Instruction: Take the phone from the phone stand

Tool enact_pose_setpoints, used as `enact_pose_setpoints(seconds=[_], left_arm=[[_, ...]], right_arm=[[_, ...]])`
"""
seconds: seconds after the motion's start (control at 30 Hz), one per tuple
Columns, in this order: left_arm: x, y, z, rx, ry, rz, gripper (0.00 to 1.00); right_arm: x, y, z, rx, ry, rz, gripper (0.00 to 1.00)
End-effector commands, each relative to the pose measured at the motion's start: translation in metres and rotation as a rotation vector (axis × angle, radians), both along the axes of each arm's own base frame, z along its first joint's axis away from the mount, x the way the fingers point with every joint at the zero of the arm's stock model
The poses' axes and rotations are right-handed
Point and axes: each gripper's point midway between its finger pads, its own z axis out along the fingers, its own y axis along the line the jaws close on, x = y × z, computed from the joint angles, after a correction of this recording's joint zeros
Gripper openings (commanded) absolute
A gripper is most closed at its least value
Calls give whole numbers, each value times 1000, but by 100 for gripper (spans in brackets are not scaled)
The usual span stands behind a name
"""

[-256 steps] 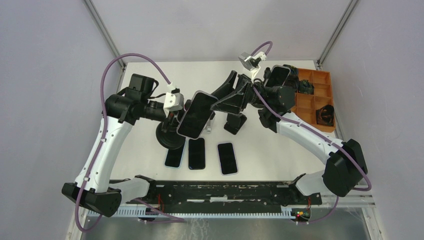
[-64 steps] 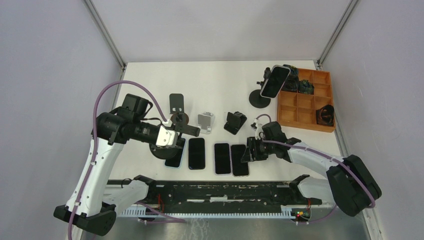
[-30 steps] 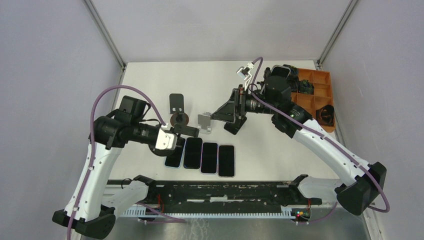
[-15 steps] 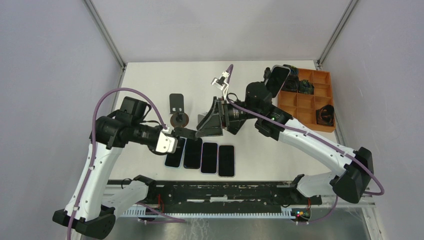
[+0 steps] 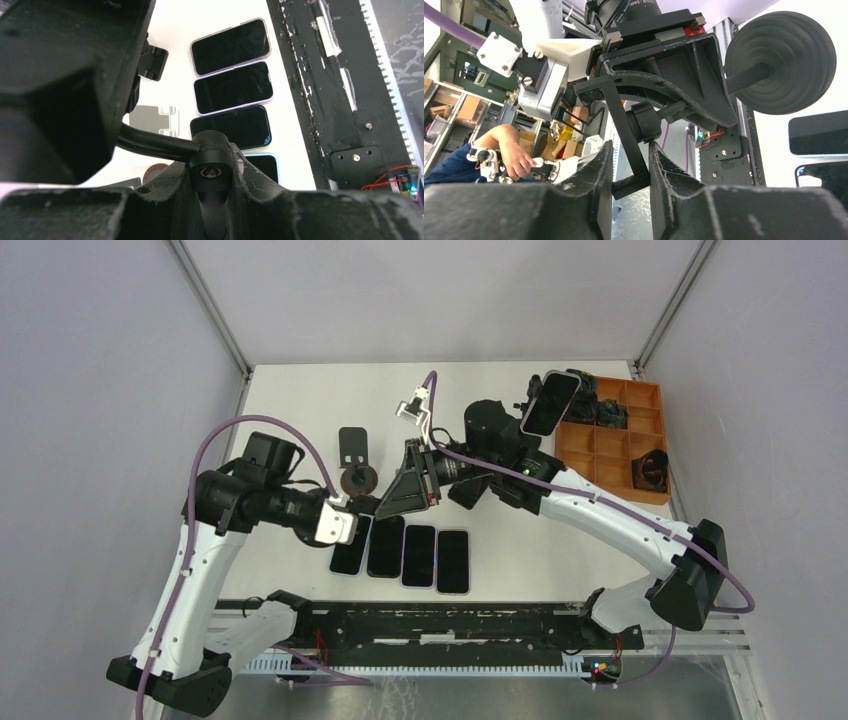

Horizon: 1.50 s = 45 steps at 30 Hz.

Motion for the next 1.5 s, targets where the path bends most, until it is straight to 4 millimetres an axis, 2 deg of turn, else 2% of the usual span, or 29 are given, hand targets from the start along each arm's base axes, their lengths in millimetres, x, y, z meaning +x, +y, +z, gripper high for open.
enact_pose_setpoints(seconds=[0.0,0.17,0.33,0.5,0.6,0.63,0.67,0.7,0.77,0.8,0.97,1.1,1.23,1.3,1.47], left_arm=[[9,-19,36,-149,-18,23,2],[14,-34,70,-288,61,92,2],[12,-46,92,-390,173,111,2],[9,-49,100,-424,220,111,3],[14,-49,100,-423,225,136,7],[16,-50,100,-423,232,146,13],[18,-50,99,-422,236,153,25],[20,-49,98,-418,250,170,41],[26,-48,98,-414,252,214,81],[32,-47,99,-416,237,244,98],[49,-39,116,-445,164,359,100],[70,-27,132,-470,106,510,100],[94,-8,148,-500,65,705,100],[104,1,147,-498,55,787,100],[109,3,119,-413,161,858,100]], right_arm=[[-3,-3,19,56,-75,-2,18],[-5,-12,21,91,-132,-37,0],[6,-20,30,110,-276,-123,0],[15,-21,34,83,-352,-157,0],[23,-19,45,88,-408,-189,0],[26,-18,51,93,-431,-196,0],[30,-18,59,93,-458,-210,0],[34,-18,68,96,-482,-227,0],[42,-17,82,97,-516,-251,0],[48,-18,88,90,-530,-272,0],[86,-28,109,44,-555,-365,0],[124,-42,109,-2,-571,-450,0],[172,-61,99,-56,-598,-567,0],[197,-65,90,-87,-609,-617,0],[251,-55,64,-161,-668,-697,0]])
